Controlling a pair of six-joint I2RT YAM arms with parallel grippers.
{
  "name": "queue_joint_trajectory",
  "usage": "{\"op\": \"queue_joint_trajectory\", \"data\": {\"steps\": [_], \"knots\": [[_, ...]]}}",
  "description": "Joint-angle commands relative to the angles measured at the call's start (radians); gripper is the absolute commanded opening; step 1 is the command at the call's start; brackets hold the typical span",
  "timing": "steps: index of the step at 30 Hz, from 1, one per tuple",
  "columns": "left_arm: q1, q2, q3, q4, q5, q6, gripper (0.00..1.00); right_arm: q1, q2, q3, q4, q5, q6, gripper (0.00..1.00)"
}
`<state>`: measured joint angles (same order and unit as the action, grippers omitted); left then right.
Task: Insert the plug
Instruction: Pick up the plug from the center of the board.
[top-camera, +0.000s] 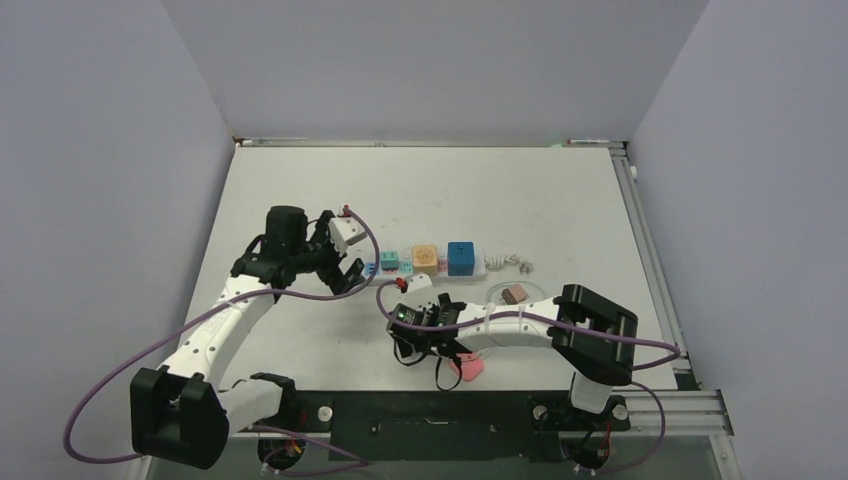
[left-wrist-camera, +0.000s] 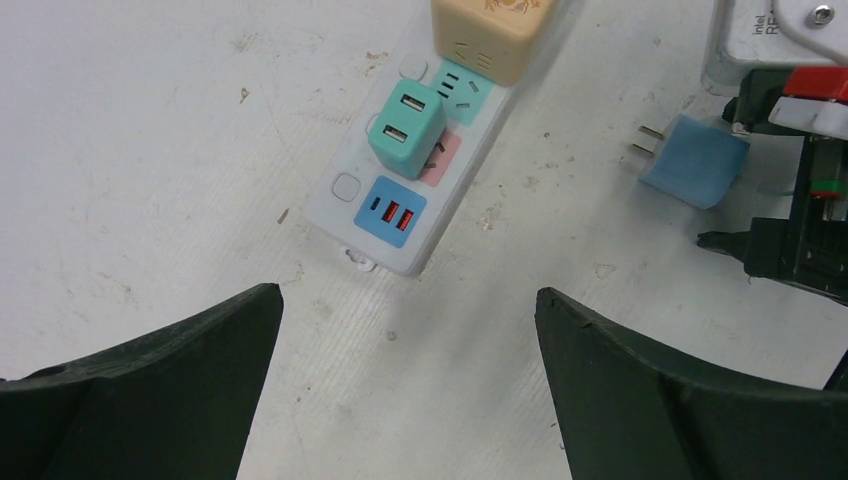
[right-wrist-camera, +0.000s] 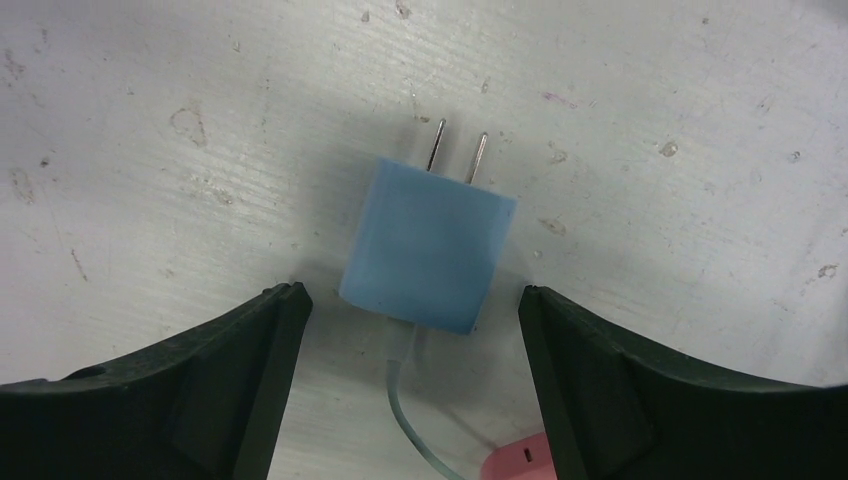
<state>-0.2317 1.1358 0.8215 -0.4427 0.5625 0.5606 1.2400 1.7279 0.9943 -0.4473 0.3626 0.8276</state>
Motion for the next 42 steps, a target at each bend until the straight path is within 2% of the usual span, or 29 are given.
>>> {"op": "queue_joint_trajectory", "data": {"steps": [1,9,14,16,19,21,24,27,30,33,39,42], "knots": [[0.005,-0.029,0.006,-0.005,0.043,0.024,0.96,-0.015,0.01,0.008,0.058,0.035,-0.002,0.79],[0.005,-0.028,0.02,-0.027,0.037,0.033,0.96,-0.035,0.024,0.002,0.092,0.059,0.01,0.62],[0.006,-0.033,0.025,-0.039,0.065,0.067,0.96,-0.037,-0.024,-0.008,0.08,0.054,0.001,0.42],[0.004,-0.044,0.026,-0.029,0.094,0.084,0.96,-0.05,-0.073,-0.005,0.058,0.007,-0.027,0.31],[-0.002,-0.086,0.029,-0.051,0.183,0.187,0.96,-0.11,-0.185,0.007,0.036,-0.154,-0.12,0.26],[-0.031,-0.149,0.019,-0.093,0.243,0.325,0.96,-0.168,-0.278,0.02,0.035,-0.331,-0.188,0.26],[-0.112,-0.268,-0.031,-0.136,0.26,0.518,0.96,-0.253,-0.394,0.063,0.024,-0.604,-0.259,0.27],[-0.222,-0.406,-0.114,-0.087,0.238,0.648,0.96,-0.302,-0.448,0.126,-0.011,-0.77,-0.295,0.28],[-0.333,-0.509,-0.229,0.08,0.173,0.665,0.96,-0.312,-0.459,0.156,-0.003,-0.889,-0.305,0.29],[-0.439,-0.536,-0.284,0.259,0.056,0.606,0.96,-0.312,-0.454,0.164,0.002,-0.958,-0.305,0.3],[-0.47,-0.492,-0.265,0.368,-0.017,0.556,0.96,-0.31,-0.434,0.171,-0.028,-0.981,-0.316,0.3],[-0.471,-0.491,-0.261,0.373,-0.02,0.537,0.96,-0.311,-0.434,0.169,-0.028,-0.98,-0.314,0.3]]}}
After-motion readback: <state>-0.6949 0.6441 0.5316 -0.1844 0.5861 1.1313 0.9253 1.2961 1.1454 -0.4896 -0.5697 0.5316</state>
